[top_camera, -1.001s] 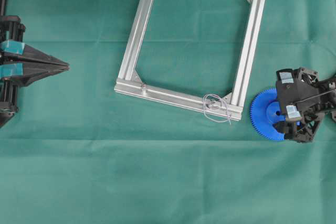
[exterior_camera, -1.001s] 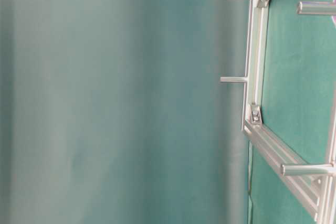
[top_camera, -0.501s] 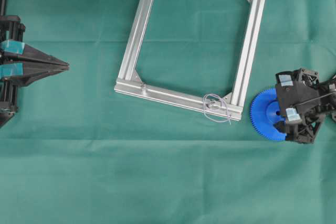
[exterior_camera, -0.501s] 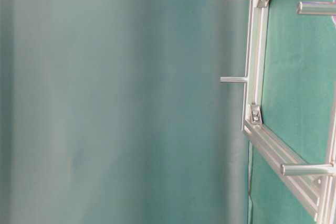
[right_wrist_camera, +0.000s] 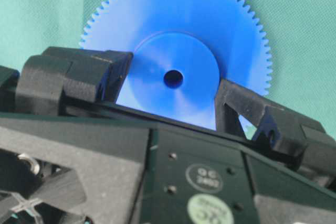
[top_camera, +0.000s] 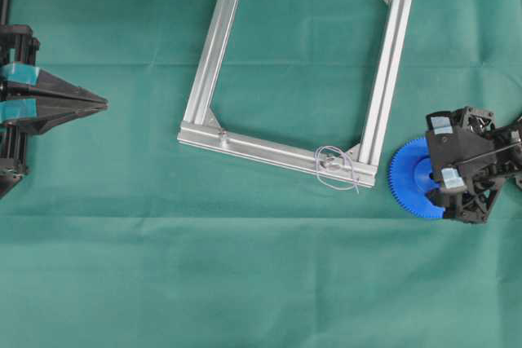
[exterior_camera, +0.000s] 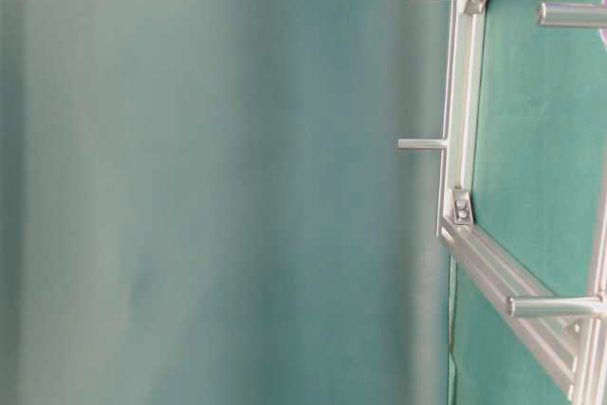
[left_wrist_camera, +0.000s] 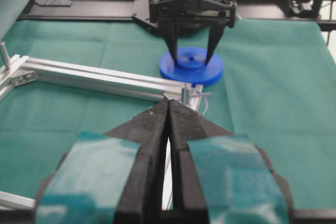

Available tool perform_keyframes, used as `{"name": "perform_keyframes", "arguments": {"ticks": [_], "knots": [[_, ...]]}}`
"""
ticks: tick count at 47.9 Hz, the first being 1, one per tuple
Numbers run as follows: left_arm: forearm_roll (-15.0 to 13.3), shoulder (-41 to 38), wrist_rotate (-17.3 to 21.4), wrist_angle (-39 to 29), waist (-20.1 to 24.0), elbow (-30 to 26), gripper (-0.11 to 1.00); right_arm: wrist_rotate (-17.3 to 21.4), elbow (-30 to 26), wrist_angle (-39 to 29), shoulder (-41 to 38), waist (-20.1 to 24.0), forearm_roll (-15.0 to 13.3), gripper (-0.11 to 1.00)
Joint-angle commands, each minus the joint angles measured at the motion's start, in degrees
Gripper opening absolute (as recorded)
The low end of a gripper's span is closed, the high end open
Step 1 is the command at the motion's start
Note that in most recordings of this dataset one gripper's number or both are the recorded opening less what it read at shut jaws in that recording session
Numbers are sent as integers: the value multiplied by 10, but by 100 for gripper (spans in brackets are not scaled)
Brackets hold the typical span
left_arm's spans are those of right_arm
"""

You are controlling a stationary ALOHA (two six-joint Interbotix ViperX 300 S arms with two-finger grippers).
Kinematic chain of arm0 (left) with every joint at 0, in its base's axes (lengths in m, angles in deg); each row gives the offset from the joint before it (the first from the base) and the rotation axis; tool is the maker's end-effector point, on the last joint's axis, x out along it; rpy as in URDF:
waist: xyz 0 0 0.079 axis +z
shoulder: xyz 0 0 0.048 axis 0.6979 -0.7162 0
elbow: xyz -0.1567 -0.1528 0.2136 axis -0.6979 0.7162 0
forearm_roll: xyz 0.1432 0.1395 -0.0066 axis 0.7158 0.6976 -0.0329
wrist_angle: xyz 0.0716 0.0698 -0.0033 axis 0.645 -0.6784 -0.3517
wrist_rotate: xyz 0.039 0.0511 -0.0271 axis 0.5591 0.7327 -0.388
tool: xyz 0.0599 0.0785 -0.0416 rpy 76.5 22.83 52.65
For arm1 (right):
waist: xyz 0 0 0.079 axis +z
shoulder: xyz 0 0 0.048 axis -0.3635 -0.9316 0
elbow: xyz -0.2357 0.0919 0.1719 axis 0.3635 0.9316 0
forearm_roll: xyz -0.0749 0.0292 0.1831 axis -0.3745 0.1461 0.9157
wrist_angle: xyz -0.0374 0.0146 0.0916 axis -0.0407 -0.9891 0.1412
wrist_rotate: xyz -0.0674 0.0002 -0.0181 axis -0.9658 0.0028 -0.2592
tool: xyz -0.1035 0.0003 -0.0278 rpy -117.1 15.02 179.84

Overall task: Find the location of the shaft and insert the gear.
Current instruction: 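Lift the blue gear with the right gripper and carry it left over the frame shaft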

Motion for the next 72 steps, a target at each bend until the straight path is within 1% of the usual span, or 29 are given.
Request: {"name": "perform_keyframes", "arguments": {"ticks": [1,11,19,27,39,42,47,55,60,72], "knots": [[-1,-5,-1,3,1,-15,1,2,-16,-21,10,5,2,70],[-1,-5,0,3,1,-15,1,3,-52,-77,39,5,-1,70],[-1,-5,-1,3,1,-16,1,3,-83,-117,55,5,-16,70],[-1,-5,-1,3,1,-16,1,8,-123,-176,68,5,-40,70],[-1,-5,-1,3,1,-15,1,46,-168,-239,73,5,-90,70],[-1,-6,-1,3,2,-15,1,54,-171,-243,73,5,-97,70],[-1,-11,-1,3,1,-15,1,67,-175,-239,72,5,-98,70],[-1,-22,-1,4,1,-15,1,91,-192,-206,61,5,-98,70],[-3,-24,-2,4,1,-15,1,92,-212,-193,40,5,-98,70],[-2,-23,-1,-7,1,-16,1,90,-277,-192,-36,5,-100,70]]}}
